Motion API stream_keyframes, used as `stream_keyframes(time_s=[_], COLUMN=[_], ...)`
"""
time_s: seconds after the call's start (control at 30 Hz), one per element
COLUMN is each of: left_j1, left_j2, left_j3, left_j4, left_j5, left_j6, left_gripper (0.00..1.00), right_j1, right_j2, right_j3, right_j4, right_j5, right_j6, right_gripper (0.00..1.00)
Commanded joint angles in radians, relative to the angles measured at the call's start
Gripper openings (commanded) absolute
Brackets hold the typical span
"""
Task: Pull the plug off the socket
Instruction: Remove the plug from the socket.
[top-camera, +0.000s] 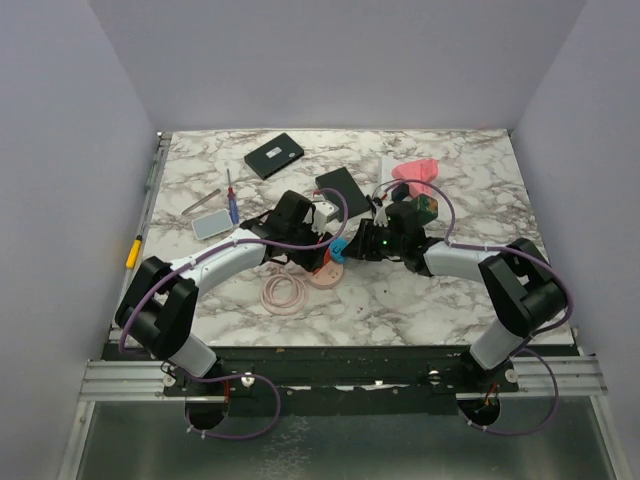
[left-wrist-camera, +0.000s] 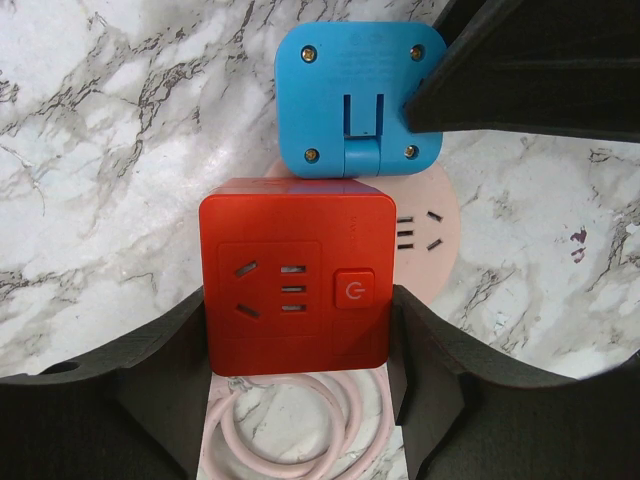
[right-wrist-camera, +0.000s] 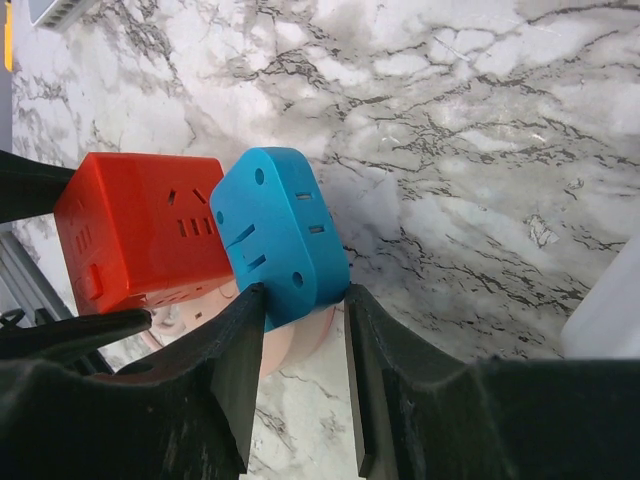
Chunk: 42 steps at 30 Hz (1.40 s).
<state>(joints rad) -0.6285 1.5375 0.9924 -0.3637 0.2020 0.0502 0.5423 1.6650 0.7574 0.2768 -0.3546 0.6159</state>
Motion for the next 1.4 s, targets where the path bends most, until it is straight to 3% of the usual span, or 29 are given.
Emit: stream_keyframes(time_s=[0.0,0.33,0.53,1.0,1.37], left_j1=[-0.013,-0.013,-0.013,-0.012,-0.013], left_j2=[0.041,0.047,0.043,0.039,0.023], left_j3=[0.009,0.012,0.013,0.011,0.004], left_j4=[-0.003,-0.006,-0.005,-0.006,-0.006], left_j5=[-0.012,-0.022,-0.024,-0.009,0.040], left_j6=[0.013,0.011,0.013,0.018,0.044], left_gripper=[0.34,0.33,0.33,0.31,0.23], right_j1=[0.049,0.176,0.193,0.198,0.197], right_j2=[-0.058,-0.141,-0.166,-0.258,-0.210], right_j3=[-0.005,0.008,0.002,-0.038,-0.042], right_j4=[0.096,0.007,-0.033,-0.047,-0.036], right_j5=[-0.043,0.130,0.181,0.292,0.314], right_j6=[-0.036,-0.156,-0.177,-0.293,-0.346], right_gripper=[0.40,0.39,0.40,0.62,0.63])
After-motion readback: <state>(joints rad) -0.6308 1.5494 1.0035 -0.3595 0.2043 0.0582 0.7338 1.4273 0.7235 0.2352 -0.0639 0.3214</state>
